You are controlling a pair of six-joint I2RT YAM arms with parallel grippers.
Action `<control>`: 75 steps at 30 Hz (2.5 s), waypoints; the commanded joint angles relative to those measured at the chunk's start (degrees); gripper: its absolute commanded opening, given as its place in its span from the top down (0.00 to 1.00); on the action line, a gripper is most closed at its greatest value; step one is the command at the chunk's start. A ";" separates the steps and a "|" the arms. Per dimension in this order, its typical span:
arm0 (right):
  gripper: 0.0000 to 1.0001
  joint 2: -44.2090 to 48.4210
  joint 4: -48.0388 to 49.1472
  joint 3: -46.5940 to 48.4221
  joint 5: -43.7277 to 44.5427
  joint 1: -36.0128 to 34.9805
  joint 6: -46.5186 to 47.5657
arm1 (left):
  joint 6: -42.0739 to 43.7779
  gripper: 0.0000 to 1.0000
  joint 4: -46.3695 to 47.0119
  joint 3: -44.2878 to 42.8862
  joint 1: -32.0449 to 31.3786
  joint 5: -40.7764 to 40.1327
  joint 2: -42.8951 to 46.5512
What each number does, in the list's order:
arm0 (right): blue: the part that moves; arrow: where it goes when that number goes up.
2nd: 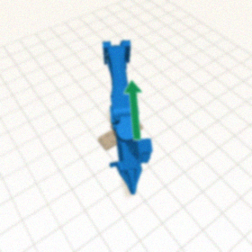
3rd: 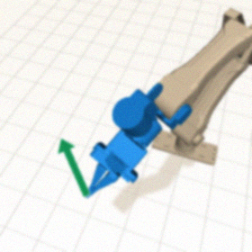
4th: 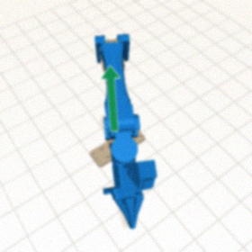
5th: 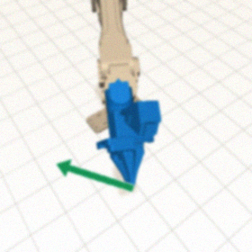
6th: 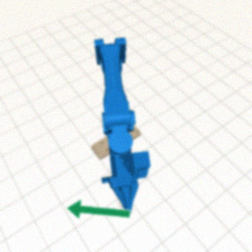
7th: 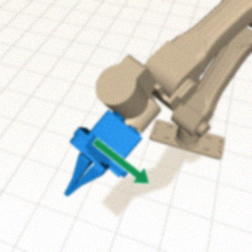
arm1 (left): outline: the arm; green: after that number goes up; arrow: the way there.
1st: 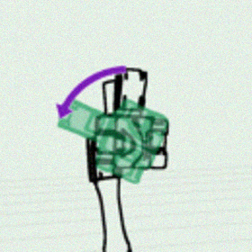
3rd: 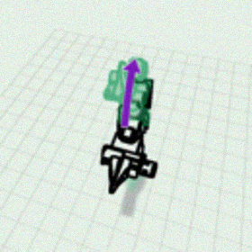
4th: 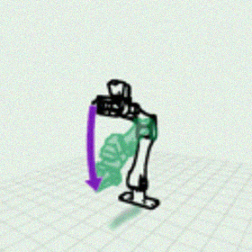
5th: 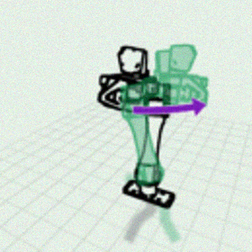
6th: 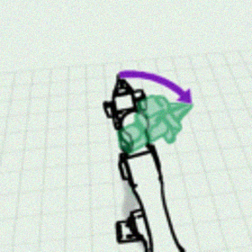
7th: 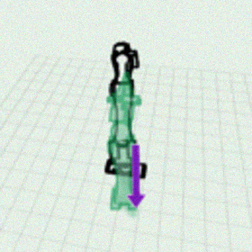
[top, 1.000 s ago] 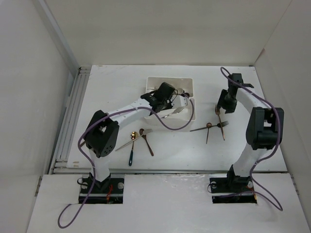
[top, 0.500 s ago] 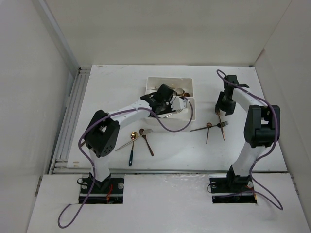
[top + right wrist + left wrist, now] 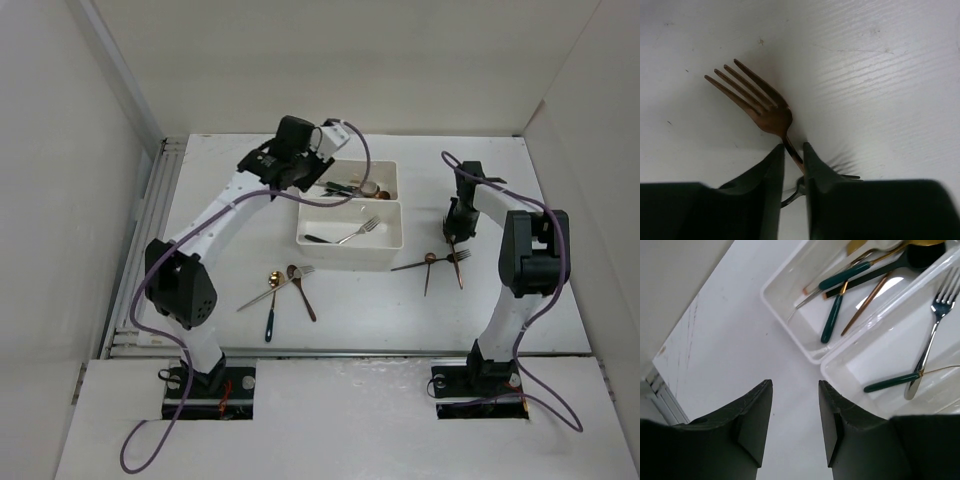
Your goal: Sort the eating utensils into containers
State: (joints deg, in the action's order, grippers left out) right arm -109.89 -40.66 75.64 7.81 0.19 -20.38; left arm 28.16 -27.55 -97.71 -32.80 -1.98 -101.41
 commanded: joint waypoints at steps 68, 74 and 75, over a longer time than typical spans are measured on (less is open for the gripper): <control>0.17 19.43 18.76 8.56 0.55 -30.95 -60.17 | 16.82 0.28 -7.88 49.89 37.80 -13.58 20.46; 0.17 22.87 24.15 10.48 -4.12 -29.19 -47.48 | 23.16 0.31 -10.94 44.90 43.52 -1.38 13.43; 0.17 23.66 23.01 11.28 -3.25 -28.67 -45.29 | 23.17 0.32 -10.95 44.28 43.52 -0.23 12.90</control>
State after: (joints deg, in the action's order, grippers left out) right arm -88.82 -20.95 83.33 4.91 -28.84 -75.77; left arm 46.92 -34.94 -50.15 10.55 -10.57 -87.39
